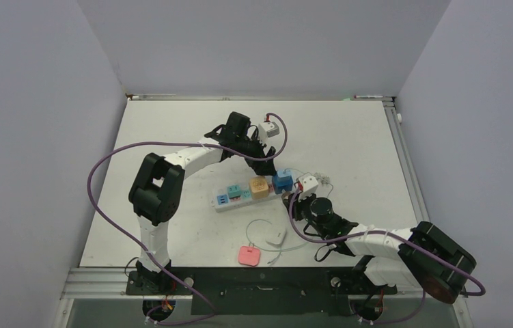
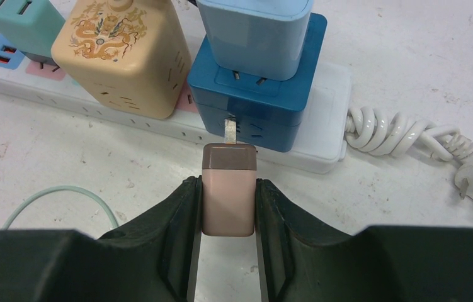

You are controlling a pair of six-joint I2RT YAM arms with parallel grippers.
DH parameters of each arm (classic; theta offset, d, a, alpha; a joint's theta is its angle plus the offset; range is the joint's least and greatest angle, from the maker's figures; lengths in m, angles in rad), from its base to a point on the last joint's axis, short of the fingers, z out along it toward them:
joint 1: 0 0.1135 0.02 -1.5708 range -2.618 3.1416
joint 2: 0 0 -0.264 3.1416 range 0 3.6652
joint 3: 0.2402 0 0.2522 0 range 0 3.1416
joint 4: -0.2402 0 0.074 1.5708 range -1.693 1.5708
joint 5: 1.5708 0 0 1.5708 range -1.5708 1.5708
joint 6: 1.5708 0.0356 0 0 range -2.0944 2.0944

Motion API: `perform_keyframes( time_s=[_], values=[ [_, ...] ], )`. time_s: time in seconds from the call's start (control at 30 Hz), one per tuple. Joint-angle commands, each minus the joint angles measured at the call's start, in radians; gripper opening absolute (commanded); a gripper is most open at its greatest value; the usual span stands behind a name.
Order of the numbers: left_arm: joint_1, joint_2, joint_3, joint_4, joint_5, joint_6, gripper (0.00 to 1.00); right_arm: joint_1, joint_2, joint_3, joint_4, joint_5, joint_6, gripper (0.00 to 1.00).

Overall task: Insert the plug
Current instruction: Insert the plug into the socket.

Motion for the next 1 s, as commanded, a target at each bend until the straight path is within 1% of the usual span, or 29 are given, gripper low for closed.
perform_keyframes(
  time_s=[0.0,0.3,0.6,0.97],
  values=[
    [-0.001,-0.006,0.011,-0.015,-0.006,0.005,0.80,-0.012,0.018,0.042,0.078,-0.015,-0.010,0.05],
    [-0.001,-0.001,0.011,-0.011,-0.003,0.004,0.80,-0.025,0.021,0.036,0.066,-0.034,-0.005,0.05],
    [-0.001,0.000,0.012,-0.010,-0.005,0.004,0.80,-0.025,-0.029,0.014,0.017,-0.044,0.004,0.05],
    [-0.002,0.001,0.014,-0.009,-0.001,0.000,0.80,-0.028,-0.012,0.010,0.031,-0.041,0.000,0.05]
  ],
)
